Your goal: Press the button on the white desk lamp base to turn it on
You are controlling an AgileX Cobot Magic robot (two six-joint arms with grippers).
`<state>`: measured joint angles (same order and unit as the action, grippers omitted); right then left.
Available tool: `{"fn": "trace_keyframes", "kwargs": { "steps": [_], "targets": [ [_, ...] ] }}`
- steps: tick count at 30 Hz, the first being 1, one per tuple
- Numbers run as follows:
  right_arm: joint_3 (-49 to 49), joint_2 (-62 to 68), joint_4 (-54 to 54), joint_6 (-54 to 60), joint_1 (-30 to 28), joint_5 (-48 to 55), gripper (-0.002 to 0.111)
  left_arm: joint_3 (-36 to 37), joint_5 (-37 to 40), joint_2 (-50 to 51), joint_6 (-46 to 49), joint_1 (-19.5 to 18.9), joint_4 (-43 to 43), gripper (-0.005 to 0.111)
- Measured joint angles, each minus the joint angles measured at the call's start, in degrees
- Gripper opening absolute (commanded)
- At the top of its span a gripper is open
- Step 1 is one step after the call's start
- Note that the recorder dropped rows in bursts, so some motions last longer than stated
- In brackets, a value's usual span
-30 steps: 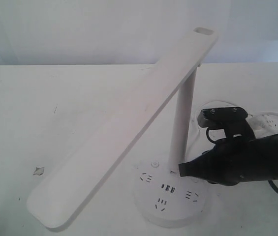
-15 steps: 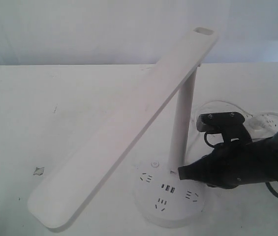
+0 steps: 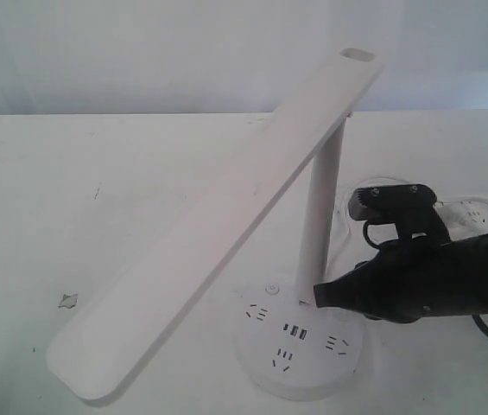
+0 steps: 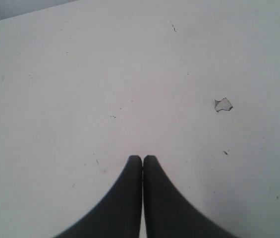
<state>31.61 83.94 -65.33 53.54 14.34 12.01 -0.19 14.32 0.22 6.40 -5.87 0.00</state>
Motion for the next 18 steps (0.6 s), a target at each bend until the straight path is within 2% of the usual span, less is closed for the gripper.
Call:
{"fn": "trace_keyframes", "kwargs": {
  "steps": [5,18],
  "targets": [
    [0.0,-1.0,0.0,0.0,0.0,0.8,0.0,0.0,0.0,0.0,0.0,0.0,0.0,0.0],
    [1.2,8.0,-0.7,0.0,0.0,-0.4,0.0,0.0,0.0,0.0,0.0,0.0,0.0,0.0]
  ]
}}
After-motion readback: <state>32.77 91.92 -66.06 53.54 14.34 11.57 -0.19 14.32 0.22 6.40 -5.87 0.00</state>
